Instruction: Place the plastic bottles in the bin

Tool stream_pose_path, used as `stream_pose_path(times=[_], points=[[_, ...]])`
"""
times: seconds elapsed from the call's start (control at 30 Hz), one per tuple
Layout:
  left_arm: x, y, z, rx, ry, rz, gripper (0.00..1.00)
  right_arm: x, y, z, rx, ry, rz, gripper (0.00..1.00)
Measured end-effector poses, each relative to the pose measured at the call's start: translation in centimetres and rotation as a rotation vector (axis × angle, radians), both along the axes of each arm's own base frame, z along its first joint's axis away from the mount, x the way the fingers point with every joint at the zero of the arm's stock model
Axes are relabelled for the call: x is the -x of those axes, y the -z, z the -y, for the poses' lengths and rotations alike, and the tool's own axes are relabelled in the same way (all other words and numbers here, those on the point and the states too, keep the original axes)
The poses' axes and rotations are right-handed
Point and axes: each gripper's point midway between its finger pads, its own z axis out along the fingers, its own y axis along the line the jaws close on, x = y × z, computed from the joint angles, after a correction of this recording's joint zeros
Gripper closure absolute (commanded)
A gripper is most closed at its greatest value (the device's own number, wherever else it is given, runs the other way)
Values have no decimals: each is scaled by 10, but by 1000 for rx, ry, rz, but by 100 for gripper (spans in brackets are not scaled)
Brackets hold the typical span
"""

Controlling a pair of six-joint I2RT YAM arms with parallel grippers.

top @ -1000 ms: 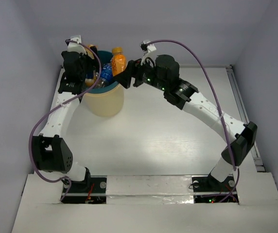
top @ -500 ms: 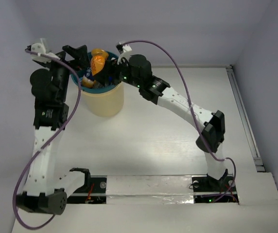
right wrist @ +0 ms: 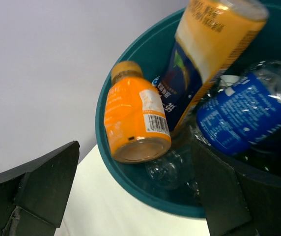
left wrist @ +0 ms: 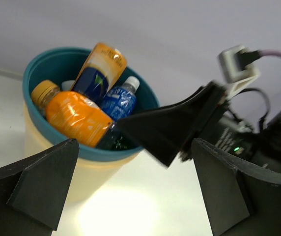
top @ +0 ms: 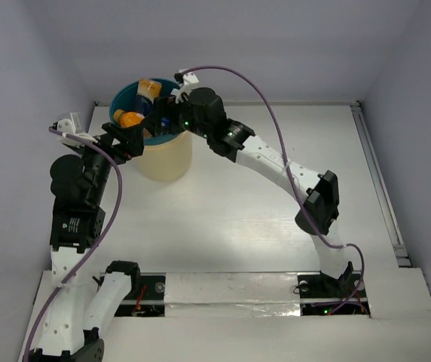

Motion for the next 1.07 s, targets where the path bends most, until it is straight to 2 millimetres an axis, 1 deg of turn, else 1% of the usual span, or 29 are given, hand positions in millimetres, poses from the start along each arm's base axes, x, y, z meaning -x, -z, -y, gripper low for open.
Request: stream_pose_path(times=[0.1,0.17,0.23,0.27,0.3,0.33,0.37,0.4,0.43,0.47,0.5,0.53,0.6,0.63,0.67,0.7,0.73,0.77,0.8,0.83,0.87,0.9,0.93,0.97,1.0,1.07], points=[[8,10,-2,-4,-5,-31,1,3,-11,13,1,34,8,1],[14,10,-3,-6,-6,-30,1,6,-22,23,-7,54,23,3],[20,9,-3,-6,-6,-25,1,11,-34,35,-13,71,38,16],[22,9,-3,-6,-6,-24,1,15,-41,42,-22,78,50,25],[25,8,-3,-6,-3,-22,1,20,-47,50,-26,86,57,40],[29,7,-3,-5,-1,-16,1,26,-52,61,-28,95,71,81],[32,5,-2,-5,8,-12,1,33,-56,71,-31,102,79,93],[35,3,0,-6,18,-9,1,42,-62,84,-51,111,96,99],[38,2,1,-6,27,-7,1,53,-63,100,-56,115,106,100],[41,1,2,-7,37,-6,1,67,-65,118,-64,119,115,100],[44,0,4,-9,46,-7,1,83,-72,138,-89,120,137,97],[47,0,4,-12,51,-10,1,99,-75,158,-113,121,158,93],[54,1,4,-22,55,-15,1,138,-86,209,-176,135,214,80],[59,3,4,-27,56,-20,1,154,-94,232,-217,150,250,49],[64,5,3,-34,57,-23,1,171,-100,259,-258,173,278,30],[70,6,3,-38,59,-21,1,185,-105,284,-297,198,306,18],[76,6,2,-43,61,-12,1,198,-112,309,-343,234,335,3],[81,8,2,-46,62,-3,1,211,-120,334,-400,270,363,1],[87,10,2,-49,63,4,1,220,-125,355,-441,304,382,0],[91,13,1,-51,63,8,1,226,-125,374,-478,350,387,0],[94,16,1,-52,64,9,1,229,-123,387,-497,385,384,0],[94,20,1,-53,65,5,1,228,-116,393,-503,411,372,0],[93,23,2,-54,68,-1,1,224,-105,395,-488,435,354,1],[91,29,3,-55,74,-14,1,217,-88,393,-455,458,324,1],[88,36,4,-56,81,-31,1,213,-77,390,-431,469,304,1],[82,50,7,-56,93,-67,1,201,-43,382,-342,494,249,3]])
